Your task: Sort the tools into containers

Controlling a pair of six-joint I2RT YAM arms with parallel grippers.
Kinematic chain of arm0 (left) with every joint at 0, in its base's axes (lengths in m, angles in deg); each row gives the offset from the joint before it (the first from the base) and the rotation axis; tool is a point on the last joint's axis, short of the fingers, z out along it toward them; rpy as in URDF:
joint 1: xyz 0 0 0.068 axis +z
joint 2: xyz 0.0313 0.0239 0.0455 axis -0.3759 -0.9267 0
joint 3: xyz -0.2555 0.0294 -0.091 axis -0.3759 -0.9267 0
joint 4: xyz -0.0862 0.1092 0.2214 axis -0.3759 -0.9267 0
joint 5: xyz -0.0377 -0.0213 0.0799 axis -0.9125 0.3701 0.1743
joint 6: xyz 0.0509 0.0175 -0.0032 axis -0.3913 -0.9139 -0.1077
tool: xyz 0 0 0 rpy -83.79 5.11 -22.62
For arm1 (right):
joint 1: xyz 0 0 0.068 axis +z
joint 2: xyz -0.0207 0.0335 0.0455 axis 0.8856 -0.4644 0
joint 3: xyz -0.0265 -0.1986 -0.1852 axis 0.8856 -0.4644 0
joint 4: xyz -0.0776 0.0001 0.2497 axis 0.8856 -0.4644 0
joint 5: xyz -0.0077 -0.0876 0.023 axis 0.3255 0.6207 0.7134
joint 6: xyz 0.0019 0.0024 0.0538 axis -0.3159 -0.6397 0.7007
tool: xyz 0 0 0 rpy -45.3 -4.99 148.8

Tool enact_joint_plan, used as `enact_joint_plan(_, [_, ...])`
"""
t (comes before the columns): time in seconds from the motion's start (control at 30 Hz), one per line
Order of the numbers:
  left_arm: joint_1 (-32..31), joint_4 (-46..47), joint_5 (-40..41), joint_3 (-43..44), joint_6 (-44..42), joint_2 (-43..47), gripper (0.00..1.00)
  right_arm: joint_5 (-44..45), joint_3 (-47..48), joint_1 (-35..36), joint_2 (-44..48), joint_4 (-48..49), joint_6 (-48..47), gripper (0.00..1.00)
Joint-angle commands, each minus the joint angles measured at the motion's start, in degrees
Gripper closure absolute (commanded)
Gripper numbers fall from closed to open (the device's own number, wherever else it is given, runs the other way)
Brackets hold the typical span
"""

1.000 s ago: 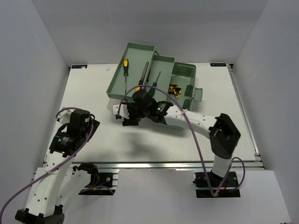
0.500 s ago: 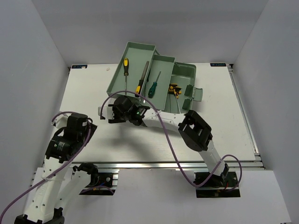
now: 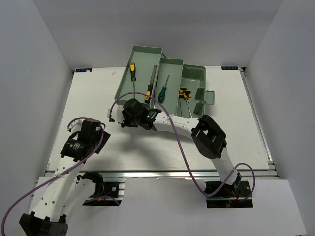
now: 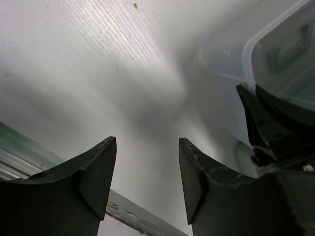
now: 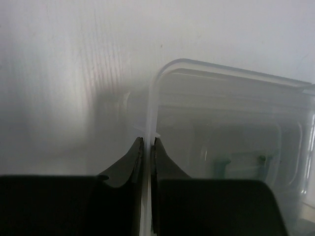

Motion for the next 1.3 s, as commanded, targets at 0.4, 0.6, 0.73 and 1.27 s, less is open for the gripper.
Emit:
enact_joint_plan(0.4, [4.9,29.5,-16.8,-17.0,2.4,-5.8,0.55,-11.6,-9.8,-6.7,29.6,6.3,11.6,1.00])
enact_joint_plan(0.6, [6.1,48.7,-25.9,-17.6,0.8,-22.0,0.68,-17.5,-22.6,-7.4,39.1,14.7,13.3,1.00])
enact_joint_plan(0.73, [6.5,55.7,-31.0,-11.9,-1.1,-34.8,0.69,-19.1,-26.6,-7.4,42.0,16.1,14.0,1.00])
enact_joint_plan(1.27, [6.5,72.6,-50.0,8.7,-2.8,-58.5,0.75,-23.1,-30.3,-7.2,43.8,11.4,13.8,0.70])
